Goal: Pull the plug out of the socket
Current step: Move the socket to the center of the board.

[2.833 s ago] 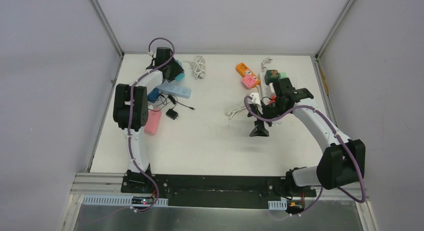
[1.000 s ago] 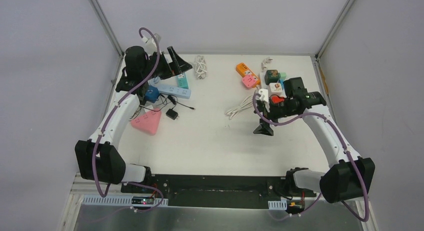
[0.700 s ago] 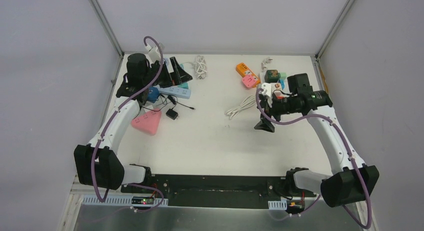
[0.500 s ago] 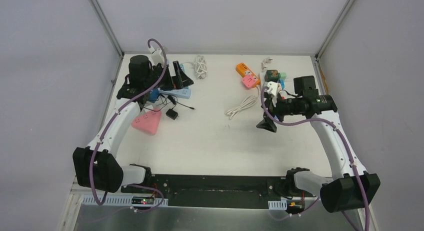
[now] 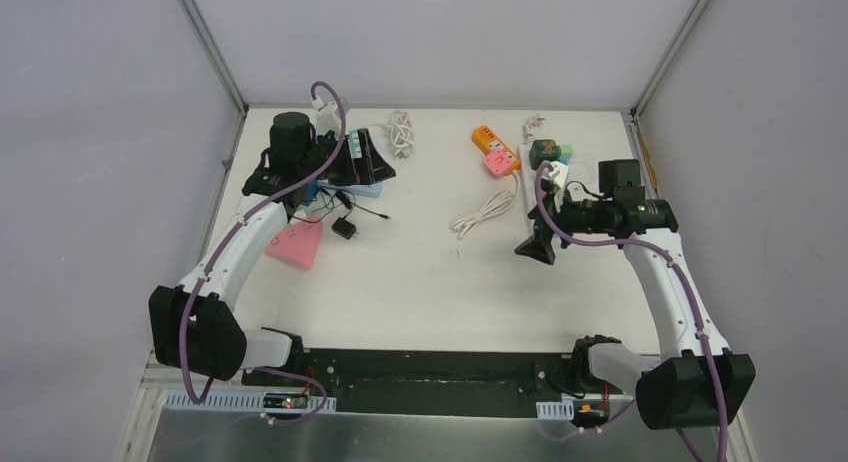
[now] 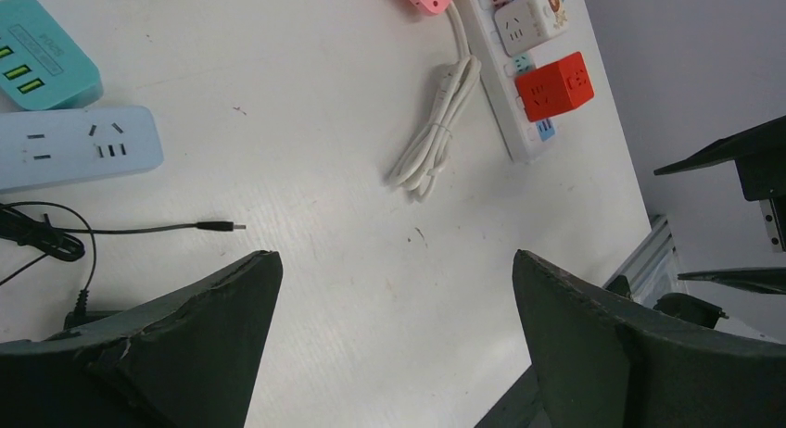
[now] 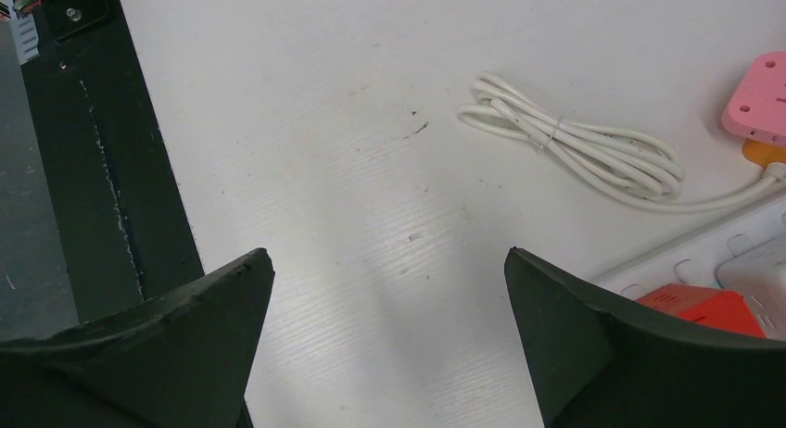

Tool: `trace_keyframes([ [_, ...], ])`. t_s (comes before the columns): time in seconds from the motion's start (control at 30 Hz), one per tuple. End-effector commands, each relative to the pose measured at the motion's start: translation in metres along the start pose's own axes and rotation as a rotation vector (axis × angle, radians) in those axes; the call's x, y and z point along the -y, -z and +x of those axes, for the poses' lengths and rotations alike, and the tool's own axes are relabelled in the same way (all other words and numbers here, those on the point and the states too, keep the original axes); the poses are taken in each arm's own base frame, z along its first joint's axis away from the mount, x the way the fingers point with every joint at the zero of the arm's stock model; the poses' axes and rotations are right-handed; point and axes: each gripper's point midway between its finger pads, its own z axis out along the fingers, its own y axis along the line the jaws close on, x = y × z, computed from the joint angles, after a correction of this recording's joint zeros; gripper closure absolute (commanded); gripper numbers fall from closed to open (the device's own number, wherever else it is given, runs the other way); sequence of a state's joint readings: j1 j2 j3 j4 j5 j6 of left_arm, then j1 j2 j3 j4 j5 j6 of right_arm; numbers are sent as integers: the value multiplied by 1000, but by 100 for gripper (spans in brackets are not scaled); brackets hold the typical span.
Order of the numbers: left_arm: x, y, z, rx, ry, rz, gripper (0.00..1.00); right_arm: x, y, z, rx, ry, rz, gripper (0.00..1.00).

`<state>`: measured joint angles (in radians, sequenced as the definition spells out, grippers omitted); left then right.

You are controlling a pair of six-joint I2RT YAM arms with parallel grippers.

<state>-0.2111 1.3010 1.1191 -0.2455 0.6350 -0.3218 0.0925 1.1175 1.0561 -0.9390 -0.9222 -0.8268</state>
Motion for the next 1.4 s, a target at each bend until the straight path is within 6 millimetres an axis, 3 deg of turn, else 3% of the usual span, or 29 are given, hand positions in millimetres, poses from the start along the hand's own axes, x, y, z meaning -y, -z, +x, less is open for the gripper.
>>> trace_keyframes([
  [0.0, 14, -5, -1, -3, -37, 48, 1, 3, 8, -15, 67, 21, 26, 0],
  [0.53, 35, -10, 10, -42, -50, 95, 1, 11, 7, -8, 68, -43, 27, 0],
  [1.37, 42, -11, 15, -59, -66, 104, 1, 20, 8, -3, 68, -78, 63, 0],
])
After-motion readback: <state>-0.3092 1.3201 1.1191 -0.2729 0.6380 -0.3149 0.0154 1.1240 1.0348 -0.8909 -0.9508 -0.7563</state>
